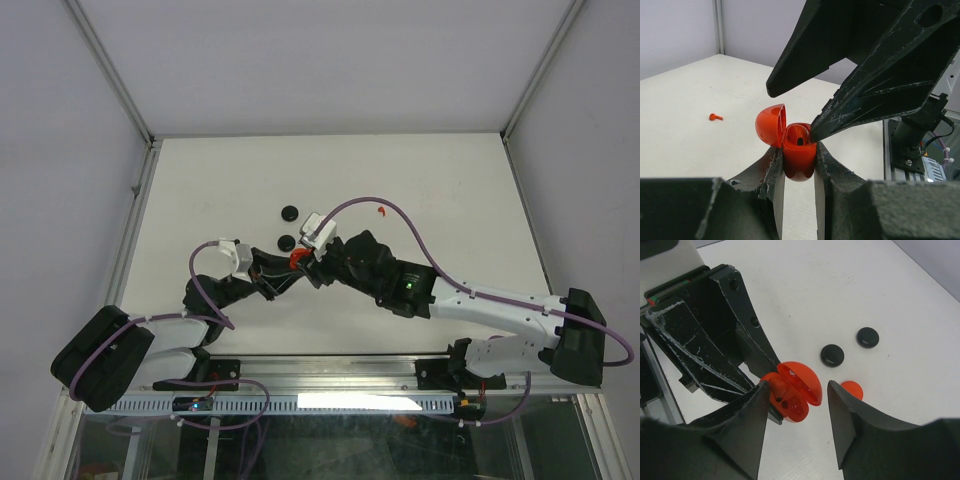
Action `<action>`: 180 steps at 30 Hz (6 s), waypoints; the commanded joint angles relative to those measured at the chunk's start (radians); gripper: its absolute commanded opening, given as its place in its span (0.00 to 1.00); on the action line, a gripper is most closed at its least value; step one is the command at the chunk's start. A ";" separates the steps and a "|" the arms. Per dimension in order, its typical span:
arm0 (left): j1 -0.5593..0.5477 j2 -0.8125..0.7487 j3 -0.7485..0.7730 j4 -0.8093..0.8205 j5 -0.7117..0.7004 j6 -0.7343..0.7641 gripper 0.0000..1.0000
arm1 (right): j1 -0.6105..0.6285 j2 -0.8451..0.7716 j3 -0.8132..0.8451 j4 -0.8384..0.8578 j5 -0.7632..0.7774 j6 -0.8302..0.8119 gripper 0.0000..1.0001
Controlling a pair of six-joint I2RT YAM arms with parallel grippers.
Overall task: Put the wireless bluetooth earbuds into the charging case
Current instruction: Place the earbud in the charging case, then move the earbud to the center of the board, then pick up the earbud from the center of the board, then place the earbud in the charging case.
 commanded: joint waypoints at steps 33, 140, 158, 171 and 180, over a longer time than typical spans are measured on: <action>0.009 -0.076 0.037 -0.301 -0.334 0.122 0.00 | -0.789 0.610 0.310 -0.139 -0.076 0.230 0.47; 0.008 -0.062 0.050 -0.167 -0.135 0.027 0.00 | -0.373 0.162 0.229 -0.509 0.003 0.023 0.07; 0.008 0.024 0.094 0.043 0.024 -0.105 0.00 | -0.087 -0.209 -0.057 0.033 0.020 -0.220 0.05; 0.008 0.071 0.120 0.124 0.082 -0.173 0.00 | -0.001 -0.179 -0.115 0.198 -0.008 -0.290 0.05; 0.008 0.074 0.119 0.164 0.071 -0.221 0.00 | 0.021 -0.164 -0.128 0.219 -0.011 -0.293 0.05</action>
